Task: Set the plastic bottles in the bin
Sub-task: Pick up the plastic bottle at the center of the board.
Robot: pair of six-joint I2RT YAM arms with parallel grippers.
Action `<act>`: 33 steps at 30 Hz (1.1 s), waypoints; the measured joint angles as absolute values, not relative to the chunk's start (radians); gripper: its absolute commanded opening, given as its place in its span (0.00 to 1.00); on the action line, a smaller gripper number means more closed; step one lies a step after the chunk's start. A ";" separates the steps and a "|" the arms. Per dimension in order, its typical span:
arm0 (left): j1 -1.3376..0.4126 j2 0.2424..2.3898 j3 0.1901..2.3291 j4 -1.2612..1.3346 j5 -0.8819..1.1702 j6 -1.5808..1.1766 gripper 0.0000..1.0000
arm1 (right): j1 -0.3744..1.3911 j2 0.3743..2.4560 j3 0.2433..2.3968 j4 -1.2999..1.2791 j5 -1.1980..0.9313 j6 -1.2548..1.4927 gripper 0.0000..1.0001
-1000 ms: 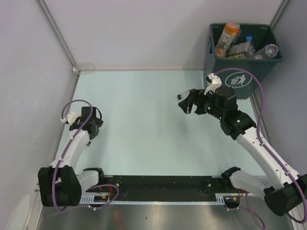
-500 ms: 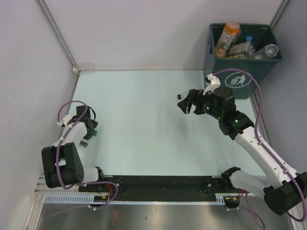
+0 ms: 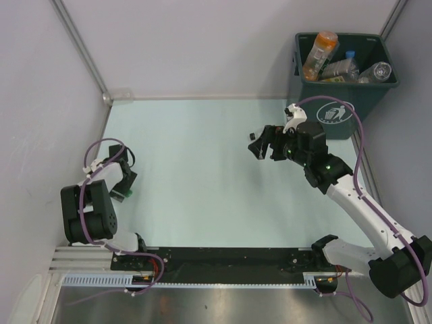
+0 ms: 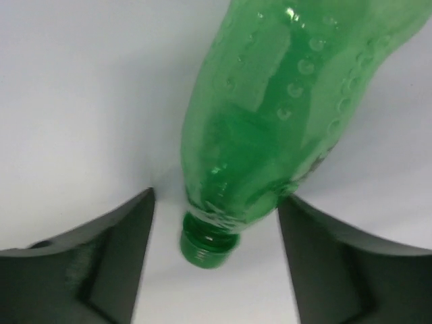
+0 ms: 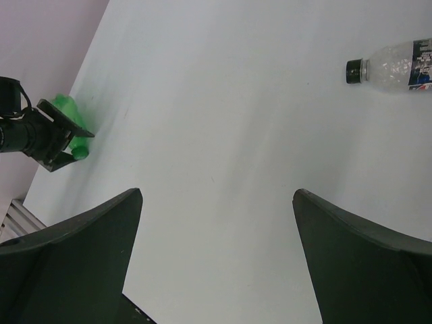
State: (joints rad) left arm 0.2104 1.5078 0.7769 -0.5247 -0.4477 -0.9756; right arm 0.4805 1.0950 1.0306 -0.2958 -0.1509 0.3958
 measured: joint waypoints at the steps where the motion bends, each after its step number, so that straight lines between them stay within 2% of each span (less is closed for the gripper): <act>1: 0.211 1.508 0.777 -0.525 -0.448 -0.975 0.61 | 0.480 1.096 1.031 -0.295 -0.151 0.396 0.99; 2: 0.212 1.508 0.777 -0.525 -0.449 -0.973 0.53 | 0.480 1.096 1.031 -0.294 -0.151 0.396 0.99; 4: 0.213 1.507 0.777 -0.524 -0.448 -0.970 0.42 | 0.480 1.096 1.031 -0.293 -0.151 0.397 0.98; 7: 0.213 1.500 0.773 -0.517 -0.438 -0.966 0.17 | 0.480 1.096 1.031 -0.293 -0.151 0.402 0.98; 8: 0.213 1.491 0.770 -0.514 -0.431 -0.966 0.13 | 0.480 1.096 1.031 -0.294 -0.151 0.408 0.98; 10: 0.212 1.468 0.760 -0.513 -0.414 -0.966 0.11 | 0.480 1.096 1.031 -0.293 -0.151 0.413 0.98; 13: 0.199 1.412 0.747 -0.520 -0.403 -0.960 0.00 | 0.484 1.096 1.030 -0.294 -0.147 0.419 0.97; 18: 0.136 1.274 0.739 -0.513 -0.367 -0.934 0.00 | 0.489 1.092 1.030 -0.297 -0.135 0.427 0.97; 21: 0.089 1.152 0.697 -0.442 -0.274 -0.873 0.00 | 0.495 1.075 1.028 -0.310 -0.129 0.435 0.97; 27: -0.001 1.013 0.694 -0.309 0.065 -0.695 0.00 | 0.514 1.038 1.028 -0.323 -0.147 0.438 1.00; 33: -0.233 1.013 0.810 -0.287 0.403 -0.484 0.00 | 0.518 1.035 1.028 -0.294 -0.269 0.455 1.00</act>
